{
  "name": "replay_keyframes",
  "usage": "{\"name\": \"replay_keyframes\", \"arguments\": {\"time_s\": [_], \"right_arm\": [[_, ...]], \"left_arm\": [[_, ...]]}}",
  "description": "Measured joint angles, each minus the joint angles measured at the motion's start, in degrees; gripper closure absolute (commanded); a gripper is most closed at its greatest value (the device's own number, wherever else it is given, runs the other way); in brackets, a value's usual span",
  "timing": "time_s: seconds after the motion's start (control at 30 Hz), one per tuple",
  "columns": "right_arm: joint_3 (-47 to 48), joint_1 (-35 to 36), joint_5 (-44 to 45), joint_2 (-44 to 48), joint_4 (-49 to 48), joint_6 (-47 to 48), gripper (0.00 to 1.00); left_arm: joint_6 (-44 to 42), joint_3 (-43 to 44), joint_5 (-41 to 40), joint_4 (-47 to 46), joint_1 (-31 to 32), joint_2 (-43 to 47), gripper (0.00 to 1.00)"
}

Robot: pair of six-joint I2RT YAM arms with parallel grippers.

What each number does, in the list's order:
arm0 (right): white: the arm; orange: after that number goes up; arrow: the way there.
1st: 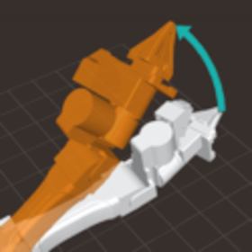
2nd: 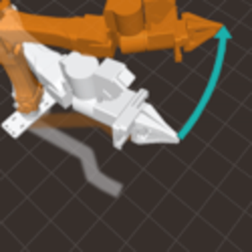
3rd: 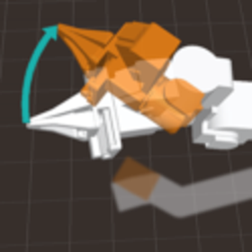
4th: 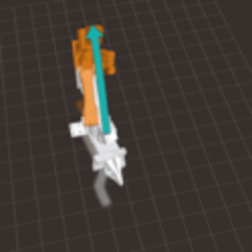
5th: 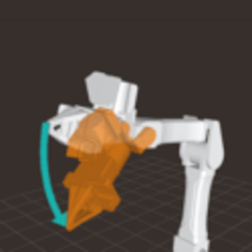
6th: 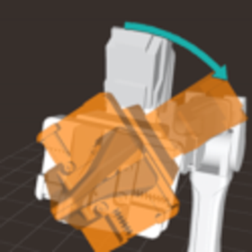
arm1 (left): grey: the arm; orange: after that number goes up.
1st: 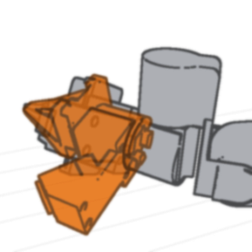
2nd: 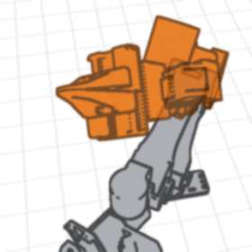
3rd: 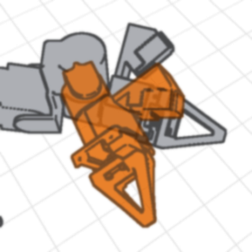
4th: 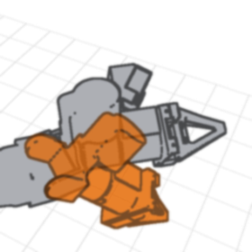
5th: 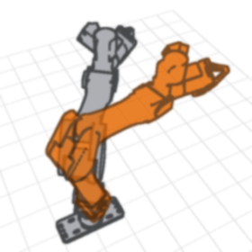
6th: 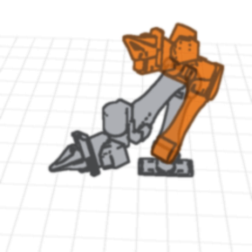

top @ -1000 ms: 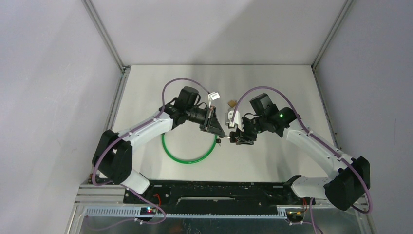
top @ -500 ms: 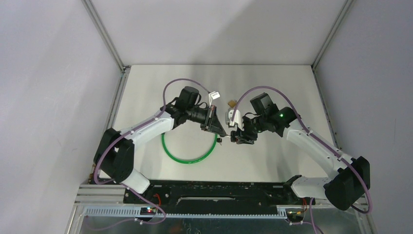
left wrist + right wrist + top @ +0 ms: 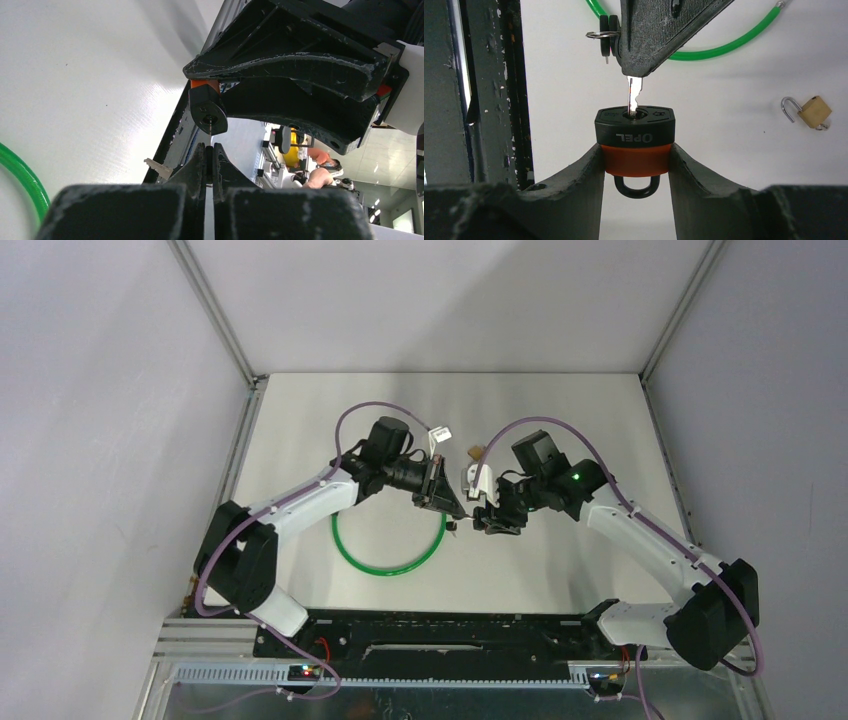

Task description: Unlock with the key

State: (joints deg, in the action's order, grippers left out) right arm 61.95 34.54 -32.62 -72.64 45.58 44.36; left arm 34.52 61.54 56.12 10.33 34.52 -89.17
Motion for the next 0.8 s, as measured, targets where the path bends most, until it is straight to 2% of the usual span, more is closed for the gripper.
{"name": "replay_keyframes", "arguments": {"time_s": [0.2, 0.8], "right_arm": [[0.0, 0.3, 0.7, -0.1, -0.3, -0.3, 1.00], [0.0, 1.9, 6.5, -0.6, -1.8, -2.1, 1.00]], "left_arm": [[0.3, -0.3, 0.0, -0.5, -0.1, -0.1, 1.00], [8.3, -1.4, 2.1, -6.5, -1.9, -3.9, 1.00]]}}
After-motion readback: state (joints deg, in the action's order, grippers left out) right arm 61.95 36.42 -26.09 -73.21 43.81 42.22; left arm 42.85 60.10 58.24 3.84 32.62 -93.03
